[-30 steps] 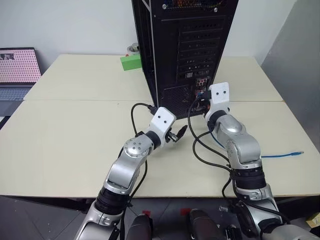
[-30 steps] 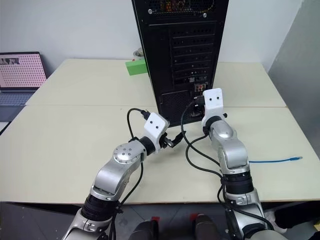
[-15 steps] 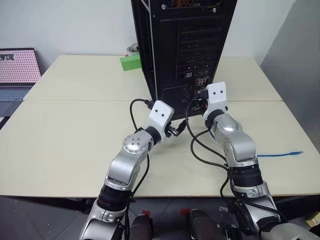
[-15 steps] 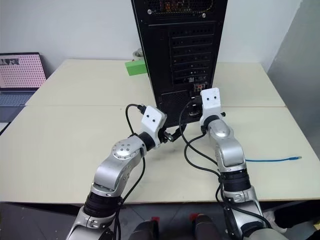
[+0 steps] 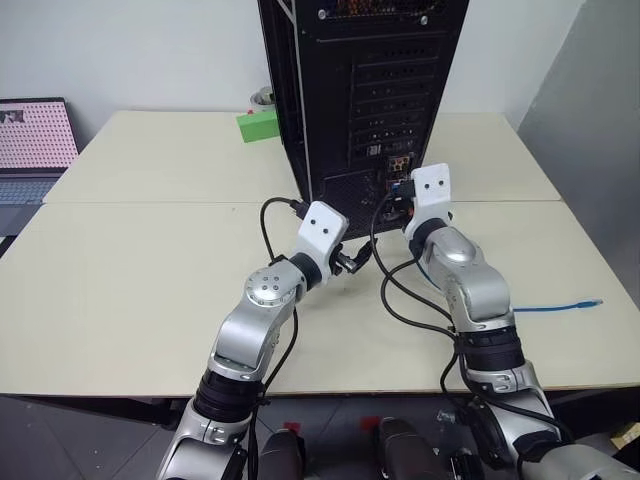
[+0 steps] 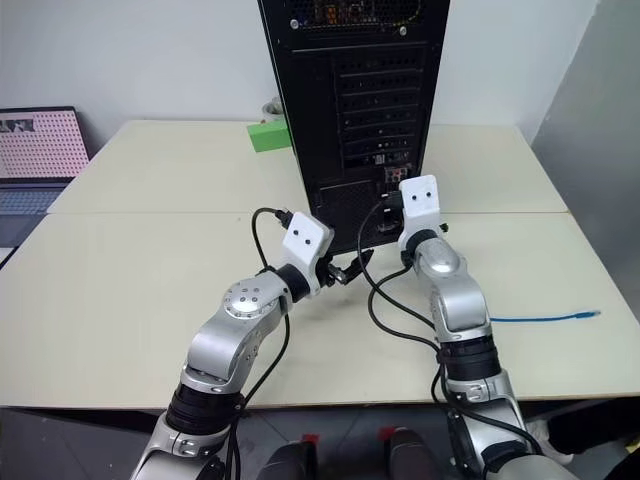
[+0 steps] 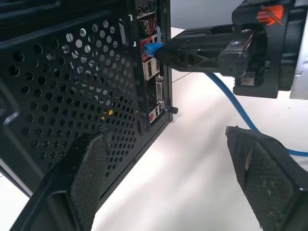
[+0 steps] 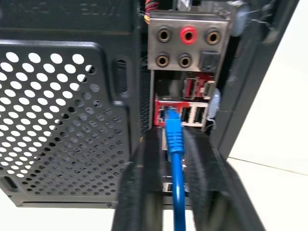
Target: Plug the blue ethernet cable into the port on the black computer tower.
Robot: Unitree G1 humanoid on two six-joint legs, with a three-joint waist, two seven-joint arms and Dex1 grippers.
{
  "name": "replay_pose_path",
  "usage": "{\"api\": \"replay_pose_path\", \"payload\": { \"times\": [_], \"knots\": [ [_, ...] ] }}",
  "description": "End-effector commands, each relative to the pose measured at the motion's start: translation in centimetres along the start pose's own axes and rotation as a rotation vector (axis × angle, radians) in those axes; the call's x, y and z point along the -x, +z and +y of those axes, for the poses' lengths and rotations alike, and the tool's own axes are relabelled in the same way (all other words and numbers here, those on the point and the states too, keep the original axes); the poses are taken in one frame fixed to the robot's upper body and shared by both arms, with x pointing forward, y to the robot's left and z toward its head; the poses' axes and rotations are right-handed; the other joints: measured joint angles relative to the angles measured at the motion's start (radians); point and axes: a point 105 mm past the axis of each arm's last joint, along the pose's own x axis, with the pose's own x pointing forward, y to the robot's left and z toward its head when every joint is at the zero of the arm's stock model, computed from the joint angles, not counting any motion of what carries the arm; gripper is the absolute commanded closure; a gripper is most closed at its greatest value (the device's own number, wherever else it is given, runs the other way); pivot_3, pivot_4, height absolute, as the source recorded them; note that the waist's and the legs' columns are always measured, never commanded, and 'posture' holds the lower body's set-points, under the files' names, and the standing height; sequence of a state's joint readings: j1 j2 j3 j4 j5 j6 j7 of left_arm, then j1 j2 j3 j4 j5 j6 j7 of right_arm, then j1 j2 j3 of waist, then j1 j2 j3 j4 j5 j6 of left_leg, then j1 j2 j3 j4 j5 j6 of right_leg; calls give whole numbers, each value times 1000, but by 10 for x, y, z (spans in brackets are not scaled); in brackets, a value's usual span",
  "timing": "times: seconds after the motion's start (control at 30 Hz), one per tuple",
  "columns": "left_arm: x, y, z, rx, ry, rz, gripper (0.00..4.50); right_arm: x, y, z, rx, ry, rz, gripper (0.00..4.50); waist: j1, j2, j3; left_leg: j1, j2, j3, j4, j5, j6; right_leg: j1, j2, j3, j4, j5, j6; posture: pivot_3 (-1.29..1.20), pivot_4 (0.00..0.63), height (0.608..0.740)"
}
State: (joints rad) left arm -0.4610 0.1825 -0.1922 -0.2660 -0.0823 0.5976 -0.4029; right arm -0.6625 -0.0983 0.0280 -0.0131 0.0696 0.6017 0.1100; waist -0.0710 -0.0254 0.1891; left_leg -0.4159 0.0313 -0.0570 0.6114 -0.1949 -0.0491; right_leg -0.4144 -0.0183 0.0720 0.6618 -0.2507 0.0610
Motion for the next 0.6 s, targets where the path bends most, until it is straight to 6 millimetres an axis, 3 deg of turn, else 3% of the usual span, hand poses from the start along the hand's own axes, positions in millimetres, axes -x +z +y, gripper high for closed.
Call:
{"api": "replay_pose_path", "payload": {
  "times": [0.03, 0.23, 0.43, 0.6],
  "knots": [
    [3, 13, -3, -39, -9, -61, 422, 10, 12, -1, 5, 28, -45, 2904, 3, 0, 0, 0, 0, 0, 0, 0, 0, 0, 0, 0, 0, 0, 0, 0, 150, 740],
    [9, 5, 3, -62, -21, -16, 422, 25, 12, -4, 27, 69, -46, 1489, 9, 0, 0, -1, 0, 0, 0, 0, 0, 0, 0, 0, -2, 0, 0, 0, 150, 740],
    [30, -6, 11, -117, -105, 60, 422, 63, 18, -13, 48, 230, -95, 154, 14, 0, 0, -1, 0, 0, 0, 0, 0, 0, 0, 0, -2, 0, 0, 0, 150, 740],
    [46, -6, 33, -124, -77, 76, 422, 93, 28, -22, 38, 348, -151, 12, 15, 0, 0, -1, 0, 0, 0, 0, 0, 0, 0, 0, -3, 0, 0, 0, 150, 740]
  ]
}}
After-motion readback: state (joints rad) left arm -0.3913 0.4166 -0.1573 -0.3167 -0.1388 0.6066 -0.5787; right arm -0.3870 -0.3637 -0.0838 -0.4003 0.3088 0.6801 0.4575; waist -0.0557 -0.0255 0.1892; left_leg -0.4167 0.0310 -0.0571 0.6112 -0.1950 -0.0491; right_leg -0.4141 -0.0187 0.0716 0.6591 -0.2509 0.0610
